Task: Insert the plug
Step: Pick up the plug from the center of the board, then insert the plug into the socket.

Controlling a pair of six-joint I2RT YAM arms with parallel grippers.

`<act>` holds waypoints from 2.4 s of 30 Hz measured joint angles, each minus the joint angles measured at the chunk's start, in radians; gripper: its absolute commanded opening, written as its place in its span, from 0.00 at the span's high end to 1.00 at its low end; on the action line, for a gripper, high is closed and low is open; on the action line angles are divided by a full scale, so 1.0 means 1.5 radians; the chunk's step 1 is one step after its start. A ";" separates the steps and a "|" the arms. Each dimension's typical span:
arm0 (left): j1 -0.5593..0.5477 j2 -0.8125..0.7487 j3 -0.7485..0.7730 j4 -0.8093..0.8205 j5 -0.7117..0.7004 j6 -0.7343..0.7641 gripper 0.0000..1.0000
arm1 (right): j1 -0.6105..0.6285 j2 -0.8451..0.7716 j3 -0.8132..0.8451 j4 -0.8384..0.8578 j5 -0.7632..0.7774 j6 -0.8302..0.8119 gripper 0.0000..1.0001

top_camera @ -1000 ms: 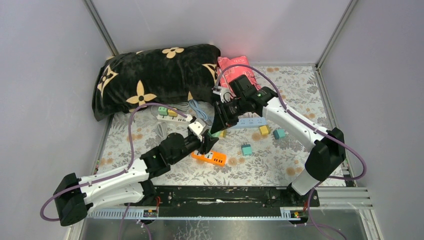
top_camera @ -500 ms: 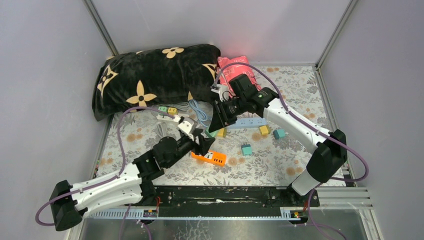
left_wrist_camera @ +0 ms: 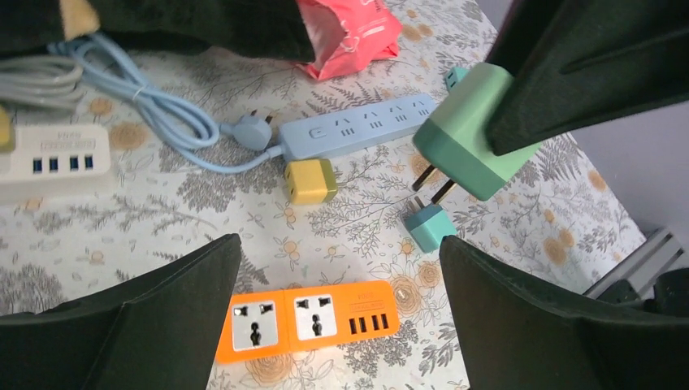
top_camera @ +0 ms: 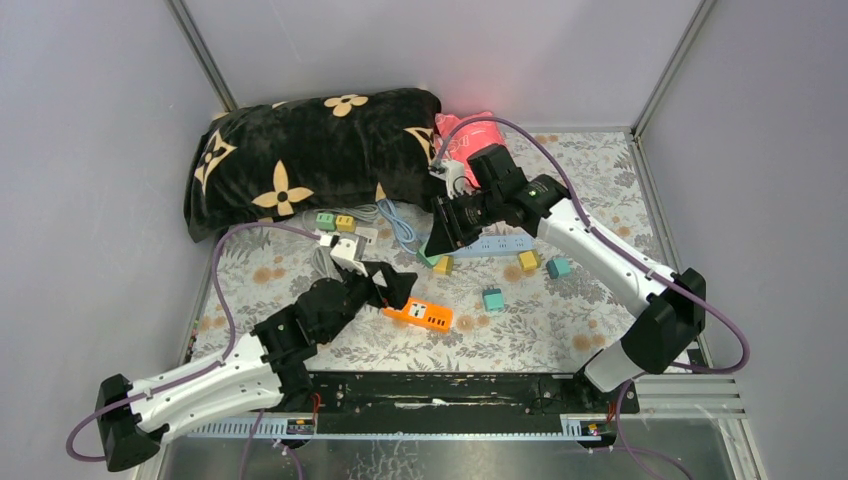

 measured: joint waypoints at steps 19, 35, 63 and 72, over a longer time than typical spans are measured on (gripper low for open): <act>0.001 -0.106 0.020 -0.240 -0.135 -0.389 0.00 | 0.064 -0.007 -0.100 0.060 0.115 -0.121 1.00; 0.147 0.041 -0.065 -0.193 0.023 -0.493 0.10 | 0.106 -0.002 -0.129 0.105 0.152 -0.176 1.00; 0.302 0.171 -0.151 -0.073 0.279 -0.565 0.48 | 0.180 0.118 -0.107 0.139 0.200 -0.217 1.00; 0.302 0.204 -0.120 -0.095 0.284 -0.555 0.52 | 0.205 0.150 -0.105 0.155 0.240 -0.243 1.00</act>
